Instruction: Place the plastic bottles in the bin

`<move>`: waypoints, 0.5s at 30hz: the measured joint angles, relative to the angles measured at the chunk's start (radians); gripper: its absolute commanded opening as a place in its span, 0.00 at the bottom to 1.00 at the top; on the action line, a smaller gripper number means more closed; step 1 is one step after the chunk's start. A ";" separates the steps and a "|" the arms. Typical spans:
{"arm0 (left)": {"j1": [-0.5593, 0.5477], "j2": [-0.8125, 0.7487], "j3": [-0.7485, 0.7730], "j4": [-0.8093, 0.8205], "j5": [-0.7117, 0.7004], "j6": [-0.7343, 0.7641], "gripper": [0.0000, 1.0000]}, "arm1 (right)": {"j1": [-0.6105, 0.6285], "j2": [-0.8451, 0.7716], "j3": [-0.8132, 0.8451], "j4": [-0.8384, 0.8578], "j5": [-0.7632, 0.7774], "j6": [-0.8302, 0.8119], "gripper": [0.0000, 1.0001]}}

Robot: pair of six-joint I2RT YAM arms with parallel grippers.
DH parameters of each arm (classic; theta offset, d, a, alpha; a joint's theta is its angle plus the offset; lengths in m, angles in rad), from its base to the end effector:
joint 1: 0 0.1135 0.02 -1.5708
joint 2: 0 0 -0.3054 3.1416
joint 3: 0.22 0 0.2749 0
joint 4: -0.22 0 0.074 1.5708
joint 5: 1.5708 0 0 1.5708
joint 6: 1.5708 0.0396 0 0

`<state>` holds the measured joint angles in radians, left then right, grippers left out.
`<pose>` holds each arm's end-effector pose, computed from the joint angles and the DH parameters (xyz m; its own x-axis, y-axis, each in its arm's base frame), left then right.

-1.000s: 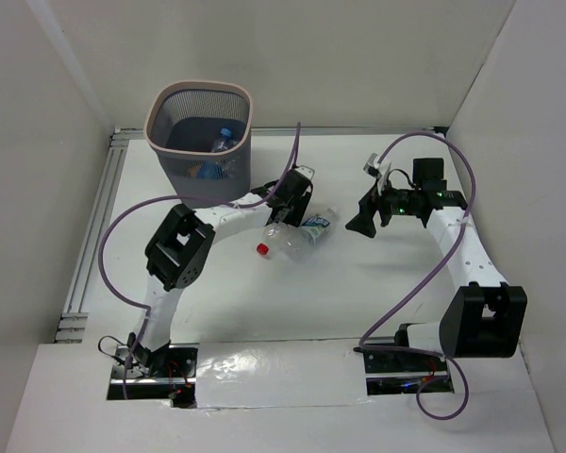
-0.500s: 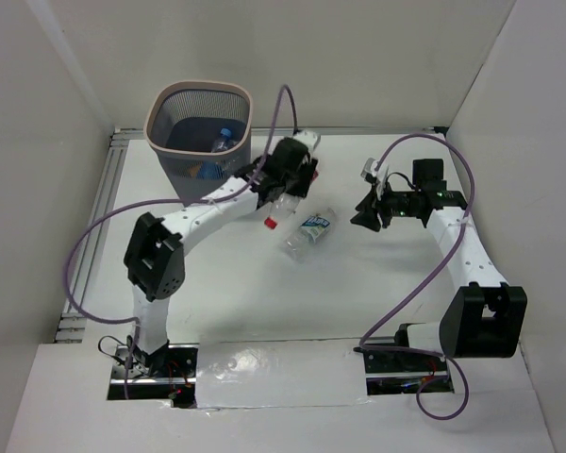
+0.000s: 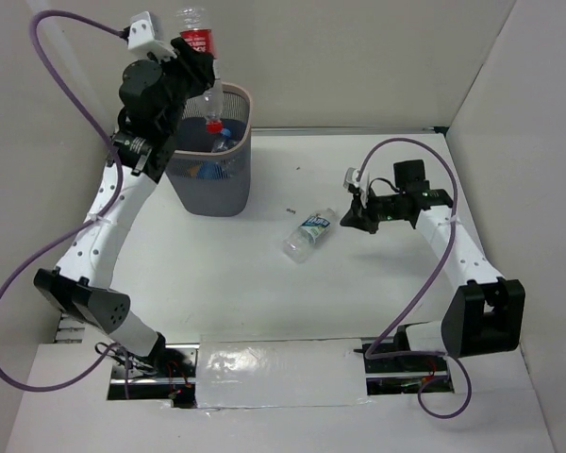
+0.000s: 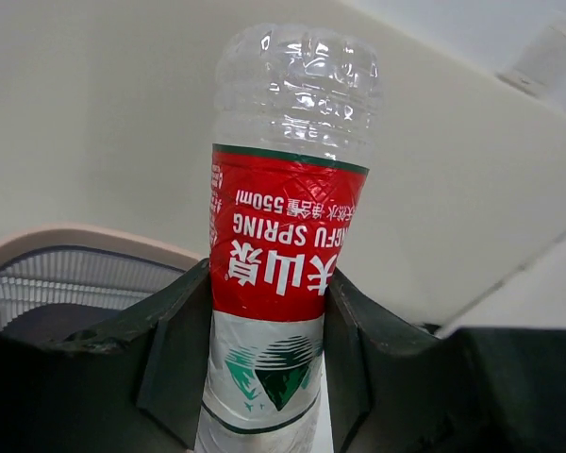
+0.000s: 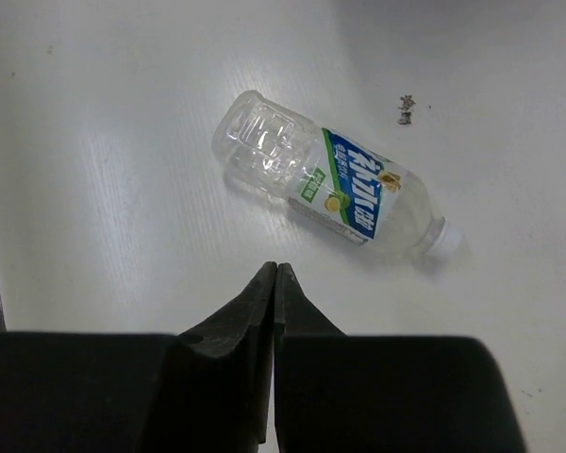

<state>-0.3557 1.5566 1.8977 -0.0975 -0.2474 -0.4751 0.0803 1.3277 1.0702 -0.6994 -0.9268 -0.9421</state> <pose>0.3385 -0.1154 0.5923 0.1485 -0.5283 -0.8360 0.2056 0.8434 -0.4964 0.2741 0.0538 0.3197 -0.0688 -0.4927 -0.8675 -0.9573 0.2772 -0.0815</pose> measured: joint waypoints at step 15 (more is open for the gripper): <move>0.073 0.278 -0.013 0.021 -0.238 0.085 1.00 | 0.148 0.027 0.020 -0.020 0.072 -0.227 1.00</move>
<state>-0.2825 1.8351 1.8847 -0.0765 -0.4854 -0.3897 0.2279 1.3552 1.0904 -0.7193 -0.8547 -1.1690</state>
